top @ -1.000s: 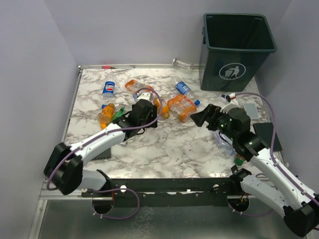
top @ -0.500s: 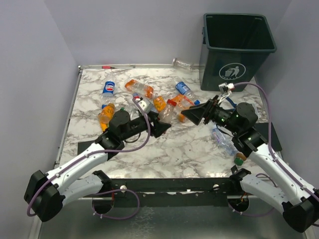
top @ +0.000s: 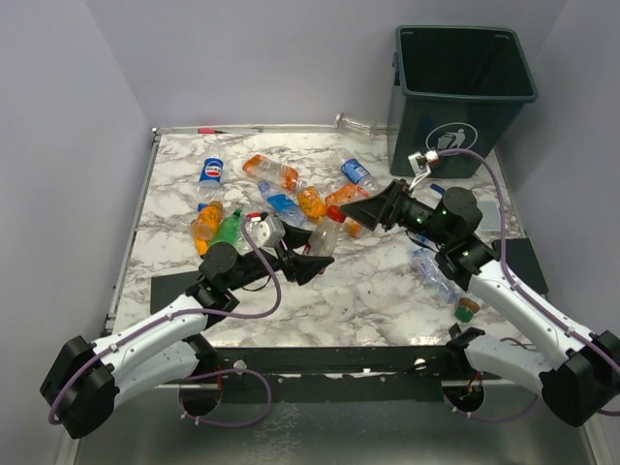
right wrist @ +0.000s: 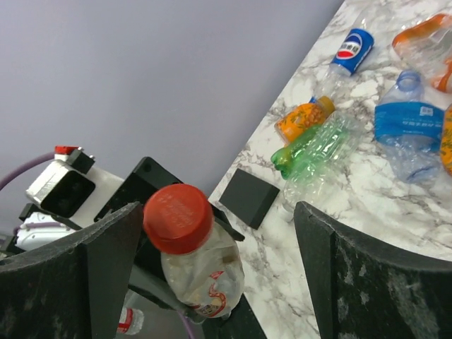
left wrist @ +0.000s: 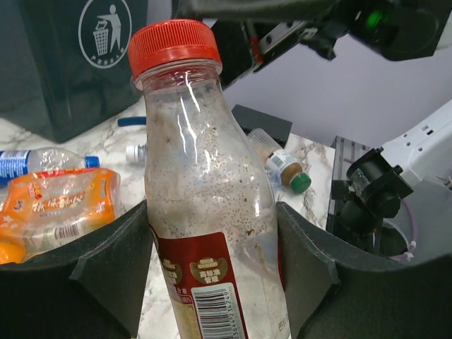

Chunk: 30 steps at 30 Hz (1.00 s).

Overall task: Put the plastic bottles in the bin
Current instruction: Pick up the plastic bottle at the center of the board.

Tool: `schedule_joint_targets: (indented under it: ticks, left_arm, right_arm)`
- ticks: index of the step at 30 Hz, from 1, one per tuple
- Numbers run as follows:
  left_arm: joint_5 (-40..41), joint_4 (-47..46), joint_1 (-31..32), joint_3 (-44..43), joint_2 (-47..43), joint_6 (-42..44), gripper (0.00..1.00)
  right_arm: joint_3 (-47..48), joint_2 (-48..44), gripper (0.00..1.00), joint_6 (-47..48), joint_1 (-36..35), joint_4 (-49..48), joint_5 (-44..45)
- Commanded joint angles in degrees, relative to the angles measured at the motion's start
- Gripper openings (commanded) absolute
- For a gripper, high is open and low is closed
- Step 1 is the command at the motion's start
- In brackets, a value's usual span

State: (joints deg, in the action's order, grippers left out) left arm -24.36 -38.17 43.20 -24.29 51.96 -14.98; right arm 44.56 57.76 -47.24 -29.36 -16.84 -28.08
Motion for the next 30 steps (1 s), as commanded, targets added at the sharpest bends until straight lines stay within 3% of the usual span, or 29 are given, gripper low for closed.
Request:
schedule_joint_targets:
  ticks: [1,10,21,26,30]
  left_arm:
    - [2.0,-4.3,0.8,0.6,-0.8,1.9,0.23]
    - [4.7,-3.9,1.0,0.8,-0.9,1.3,0.22]
    - [5.0,-2.3,1.0,-0.2,0.5,1.2,0.17]
    - [5.3,-2.0,1.0,-0.2,0.6,1.3,0.16]
    - [5.6,-1.5,1.1,-0.2,0.6,1.5,0.15]
  right_arm:
    - [1.7,3.4,0.91,-4.6,-2.8,-5.6,-2.5]
    - [2.6,6.4,0.89,-5.5,-6.7,-7.3,-0.6]
    - [6.2,2.8,0.93,4.4,-8.6,3.8,7.8]
    - [9.7,5.8,0.85,7.1,-11.3,7.0,8.9]
    - [12.7,9.0,0.72,8.4,-12.9,10.6,10.3]
